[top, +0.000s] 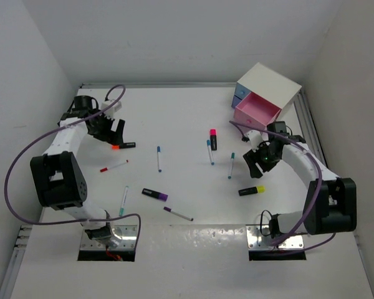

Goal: Sort the stationery into containers
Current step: Pick up the pen from the center of the board.

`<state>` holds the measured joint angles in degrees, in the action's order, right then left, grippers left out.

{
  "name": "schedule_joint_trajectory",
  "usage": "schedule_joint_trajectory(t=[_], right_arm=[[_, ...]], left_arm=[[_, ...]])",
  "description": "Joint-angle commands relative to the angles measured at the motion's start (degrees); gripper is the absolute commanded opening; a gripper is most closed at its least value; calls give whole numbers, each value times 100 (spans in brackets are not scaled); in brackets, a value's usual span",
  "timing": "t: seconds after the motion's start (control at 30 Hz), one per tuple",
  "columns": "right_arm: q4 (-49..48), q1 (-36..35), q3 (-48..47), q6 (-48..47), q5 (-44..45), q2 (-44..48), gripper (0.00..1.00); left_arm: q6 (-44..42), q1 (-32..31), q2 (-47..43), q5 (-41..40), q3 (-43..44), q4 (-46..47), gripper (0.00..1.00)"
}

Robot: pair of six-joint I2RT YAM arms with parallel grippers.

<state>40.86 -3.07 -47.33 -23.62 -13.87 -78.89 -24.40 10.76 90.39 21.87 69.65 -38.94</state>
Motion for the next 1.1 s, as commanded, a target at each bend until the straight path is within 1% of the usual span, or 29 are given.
schedule_joint_trajectory(t=[0.0, 0.2, 0.23, 0.43, 0.53, 0.7, 0.8, 0.97, 1.07], right_arm=[[185, 122, 162, -1319, -432, 225, 66], [686, 79, 198, -2313, -924, 225, 64], [765, 61, 224, -2532, -951, 225, 64], [871, -141, 435, -3103, -881, 164, 66], [705, -273, 619, -3333, -758, 76, 69], [511, -466, 743, -3439, -592, -135, 70], [-68, -642, 979, -3378, -336, -205, 70], [-526, -879, 1156, -3334, -55, -329, 67], [-772, -993, 1340, -3421, 103, -311, 62]], left_arm=[[-65, -101, 102, -34, 348, -18, 100], [-152, -171, -135, 317, 181, -122, 100], [-170, -171, -214, 353, 111, -140, 100], [-197, -180, -530, 722, -48, -185, 100], [-144, -180, -601, 801, -57, -193, 100], [-117, -180, -654, 837, -13, -202, 100], [-73, -180, -663, 845, -13, -176, 100], [-38, -180, -654, 907, -56, -141, 100], [-47, -180, -645, 898, -57, -132, 100]])
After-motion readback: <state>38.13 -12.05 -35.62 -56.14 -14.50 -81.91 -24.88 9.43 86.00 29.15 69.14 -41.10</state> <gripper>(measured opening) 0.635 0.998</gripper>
